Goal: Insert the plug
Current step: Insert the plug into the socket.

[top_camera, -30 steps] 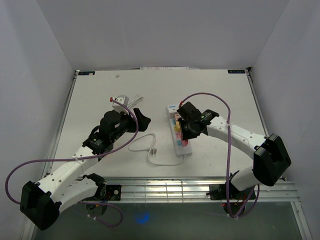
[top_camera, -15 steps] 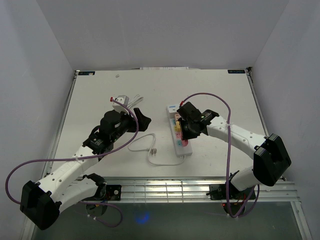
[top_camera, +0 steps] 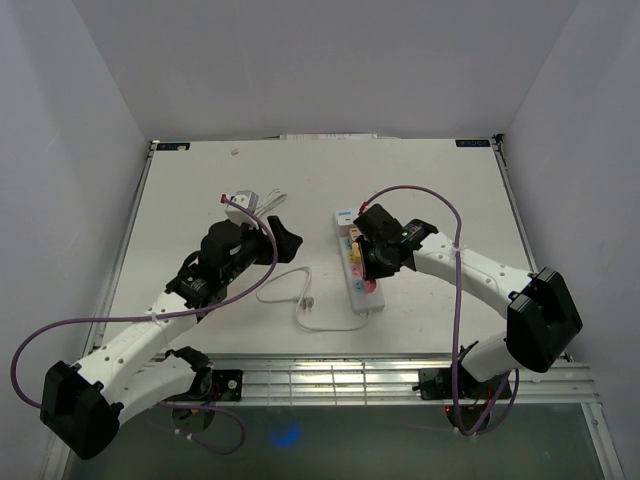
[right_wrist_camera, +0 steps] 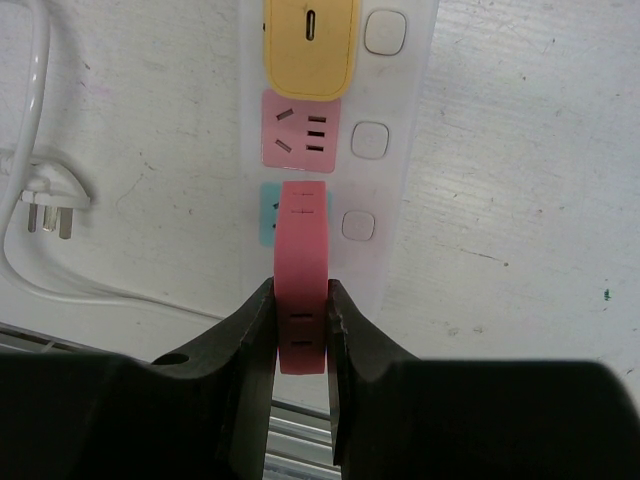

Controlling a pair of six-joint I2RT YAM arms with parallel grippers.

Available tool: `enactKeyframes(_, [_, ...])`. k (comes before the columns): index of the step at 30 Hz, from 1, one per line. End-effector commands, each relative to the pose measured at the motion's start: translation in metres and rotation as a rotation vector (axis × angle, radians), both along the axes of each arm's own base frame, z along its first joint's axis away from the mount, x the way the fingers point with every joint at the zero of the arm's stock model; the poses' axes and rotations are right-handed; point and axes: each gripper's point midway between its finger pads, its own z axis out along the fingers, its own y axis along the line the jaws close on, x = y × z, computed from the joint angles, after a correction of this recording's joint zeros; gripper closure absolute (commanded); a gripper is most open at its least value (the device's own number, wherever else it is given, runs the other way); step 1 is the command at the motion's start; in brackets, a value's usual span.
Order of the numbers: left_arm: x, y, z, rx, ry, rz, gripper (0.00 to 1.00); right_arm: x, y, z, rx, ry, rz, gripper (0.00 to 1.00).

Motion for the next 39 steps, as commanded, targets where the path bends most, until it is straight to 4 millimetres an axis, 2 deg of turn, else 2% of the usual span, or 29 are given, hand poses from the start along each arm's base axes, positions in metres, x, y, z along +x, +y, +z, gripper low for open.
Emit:
enactKeyframes(1, [0.0, 0.0, 0.003, -0.006, -0.016, -0.008, 0.02, -0.011, -0.004, -0.001, -0.035, 0.04, 0.002, 0.92])
enactKeyframes(11, [-0.001, 0.001, 0.004, -0.006, -0.019, -0.005, 0.02, -0.002, 0.002, 0.023, -0.02, -0.005, 0.007, 0.92])
enactKeyframes(16, [-0.001, 0.001, 0.002, -0.004, -0.015, -0.005, 0.02, -0.006, 0.0, 0.024, -0.02, 0.0, 0.007, 0.92])
enactKeyframes(23, [-0.001, 0.0, 0.003, -0.008, -0.017, -0.007, 0.02, -0.011, -0.003, 0.021, -0.022, 0.008, 0.001, 0.92])
enactKeyframes(32, [-0.001, 0.0, 0.002, -0.005, -0.013, -0.009, 0.02, -0.015, -0.004, 0.006, -0.035, 0.037, 0.009, 0.92])
enactKeyframes(39, [-0.001, 0.0, 0.002, -0.005, -0.011, -0.009, 0.02, -0.011, -0.002, 0.003, -0.037, 0.028, 0.004, 0.92])
